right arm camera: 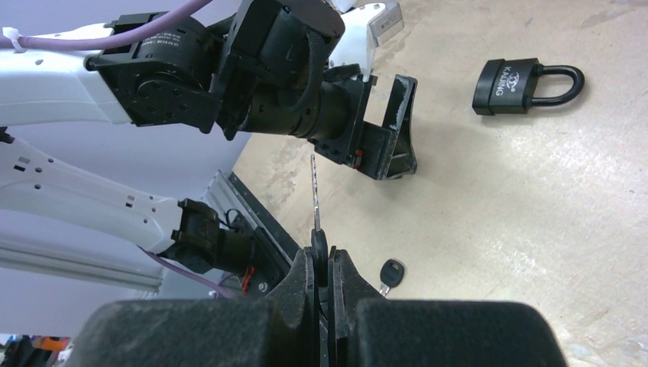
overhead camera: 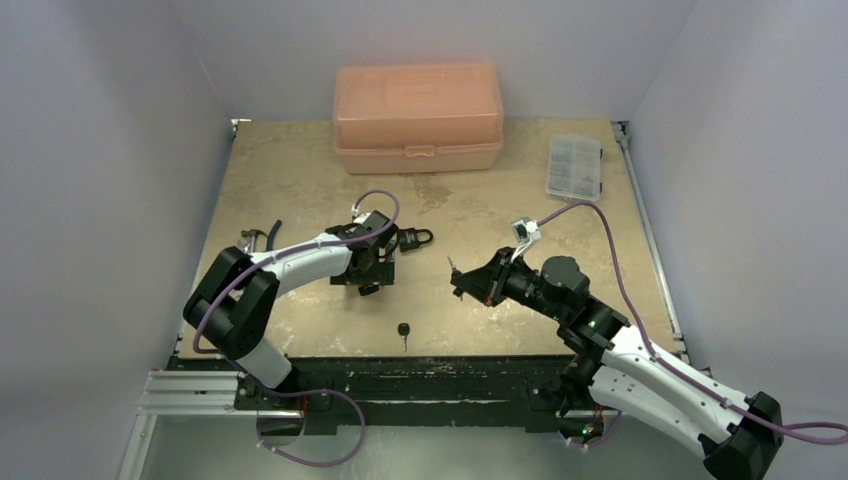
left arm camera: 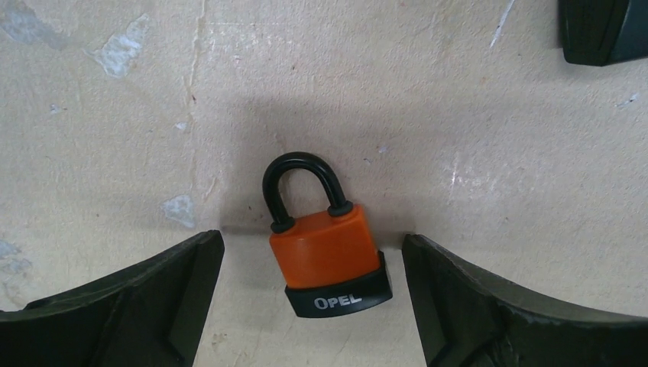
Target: Unlock with the key
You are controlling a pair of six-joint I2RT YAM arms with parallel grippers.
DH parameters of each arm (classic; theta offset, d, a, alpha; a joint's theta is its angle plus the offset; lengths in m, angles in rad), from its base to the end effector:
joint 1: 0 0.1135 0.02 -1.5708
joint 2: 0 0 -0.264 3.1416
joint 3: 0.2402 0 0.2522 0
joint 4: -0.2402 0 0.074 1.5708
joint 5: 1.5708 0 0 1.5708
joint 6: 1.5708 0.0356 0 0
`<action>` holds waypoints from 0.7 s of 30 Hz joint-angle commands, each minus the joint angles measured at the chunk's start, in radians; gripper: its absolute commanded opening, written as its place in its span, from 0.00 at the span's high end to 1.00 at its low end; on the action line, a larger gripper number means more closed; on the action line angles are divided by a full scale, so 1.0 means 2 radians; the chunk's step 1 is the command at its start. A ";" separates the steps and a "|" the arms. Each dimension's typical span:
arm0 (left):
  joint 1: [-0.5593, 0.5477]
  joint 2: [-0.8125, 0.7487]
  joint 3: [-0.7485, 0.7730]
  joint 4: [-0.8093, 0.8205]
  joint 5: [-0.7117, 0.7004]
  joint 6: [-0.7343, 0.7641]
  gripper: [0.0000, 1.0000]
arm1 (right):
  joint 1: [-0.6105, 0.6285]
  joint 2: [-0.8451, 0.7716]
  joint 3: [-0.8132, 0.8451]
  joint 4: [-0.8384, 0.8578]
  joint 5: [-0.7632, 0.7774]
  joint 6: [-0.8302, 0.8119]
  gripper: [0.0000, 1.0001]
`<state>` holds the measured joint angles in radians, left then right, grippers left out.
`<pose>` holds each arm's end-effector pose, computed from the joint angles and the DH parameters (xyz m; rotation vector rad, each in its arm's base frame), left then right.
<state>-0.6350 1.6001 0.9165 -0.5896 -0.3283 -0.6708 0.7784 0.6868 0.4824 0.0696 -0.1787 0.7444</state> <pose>0.2380 -0.1611 0.1662 -0.1156 2.7049 0.1096 0.1208 0.1280 0.2753 -0.1784 1.8706 1.2505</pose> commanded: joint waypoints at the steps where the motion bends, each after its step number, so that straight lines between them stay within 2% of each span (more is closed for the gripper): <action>1: 0.005 0.007 -0.003 0.032 0.002 -0.017 0.07 | 0.000 0.000 0.002 -0.003 0.005 -0.007 1.00; 4: 0.005 0.014 -0.008 0.037 0.001 -0.024 0.11 | -0.001 0.005 0.002 -0.002 0.003 -0.008 1.00; 8: 0.005 0.020 -0.018 0.044 0.010 -0.030 0.20 | 0.000 0.009 0.003 -0.003 0.001 -0.009 1.00; 12: 0.005 0.022 -0.028 0.045 0.017 -0.039 0.41 | 0.000 0.015 0.003 -0.005 -0.001 -0.009 1.00; 19: 0.005 -0.001 -0.051 0.064 0.036 -0.047 0.94 | 0.000 0.029 0.002 -0.002 -0.003 -0.010 1.00; 21: 0.005 -0.019 -0.054 0.062 0.036 -0.063 1.00 | 0.000 0.035 0.000 0.002 -0.003 -0.006 1.00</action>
<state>-0.6296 1.5829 0.8600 -0.4572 -0.2840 -0.7429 0.7788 0.7403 0.4824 0.0521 -0.1757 0.7399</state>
